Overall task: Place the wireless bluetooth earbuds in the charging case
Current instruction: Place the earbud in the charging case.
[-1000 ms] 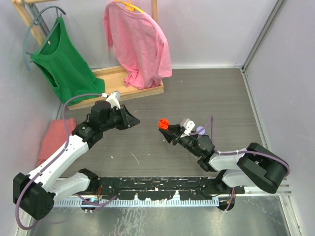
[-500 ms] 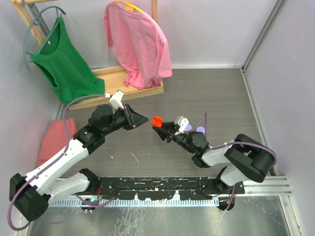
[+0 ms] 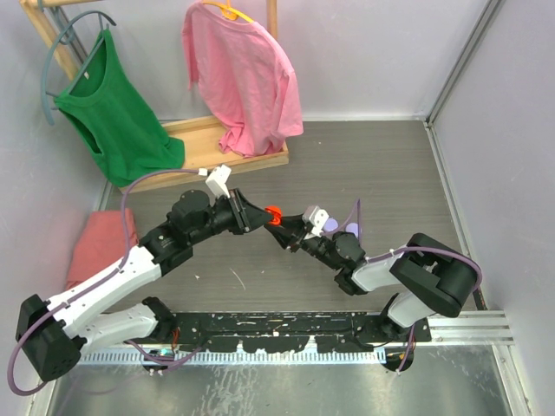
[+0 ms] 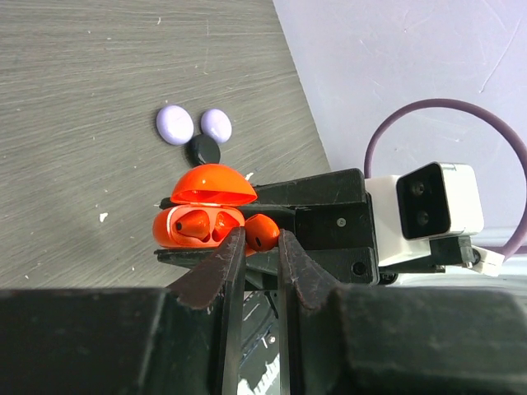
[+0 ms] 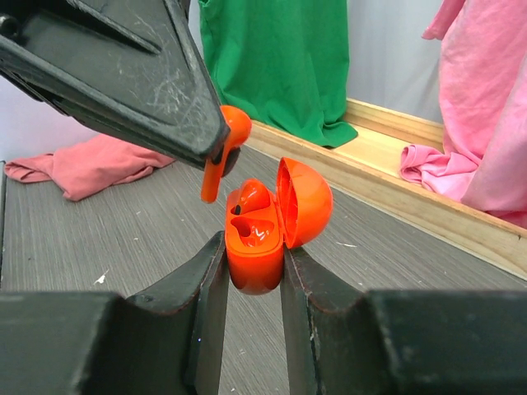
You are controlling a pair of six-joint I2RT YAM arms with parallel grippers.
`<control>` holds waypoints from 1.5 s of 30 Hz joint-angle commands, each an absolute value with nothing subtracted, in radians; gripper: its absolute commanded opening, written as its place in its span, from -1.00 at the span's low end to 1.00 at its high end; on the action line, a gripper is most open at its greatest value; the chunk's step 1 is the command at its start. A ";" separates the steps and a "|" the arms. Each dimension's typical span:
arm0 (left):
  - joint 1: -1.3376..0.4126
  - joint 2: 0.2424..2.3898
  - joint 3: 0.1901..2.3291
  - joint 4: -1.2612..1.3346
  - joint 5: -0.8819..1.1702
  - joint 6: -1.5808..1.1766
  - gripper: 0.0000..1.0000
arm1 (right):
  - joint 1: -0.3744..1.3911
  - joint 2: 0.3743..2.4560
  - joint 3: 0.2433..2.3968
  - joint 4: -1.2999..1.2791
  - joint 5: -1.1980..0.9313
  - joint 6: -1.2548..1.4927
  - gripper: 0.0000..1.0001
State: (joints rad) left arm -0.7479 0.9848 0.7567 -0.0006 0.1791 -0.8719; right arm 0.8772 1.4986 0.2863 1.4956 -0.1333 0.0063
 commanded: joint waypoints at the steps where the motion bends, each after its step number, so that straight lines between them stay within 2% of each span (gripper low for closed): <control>1: -0.766 1.000 0.761 0.085 0.147 -0.854 -0.79 | 0.887 1.479 0.314 1.595 -0.147 -0.016 -0.98; 30: -0.855 0.971 0.687 0.129 -0.094 -0.861 -0.77 | 0.891 1.435 0.301 1.592 -0.113 -0.051 -0.98; 45: -0.913 0.937 0.689 0.030 -0.231 -0.908 -0.69 | 0.892 1.433 0.296 1.593 -0.067 -0.075 -0.98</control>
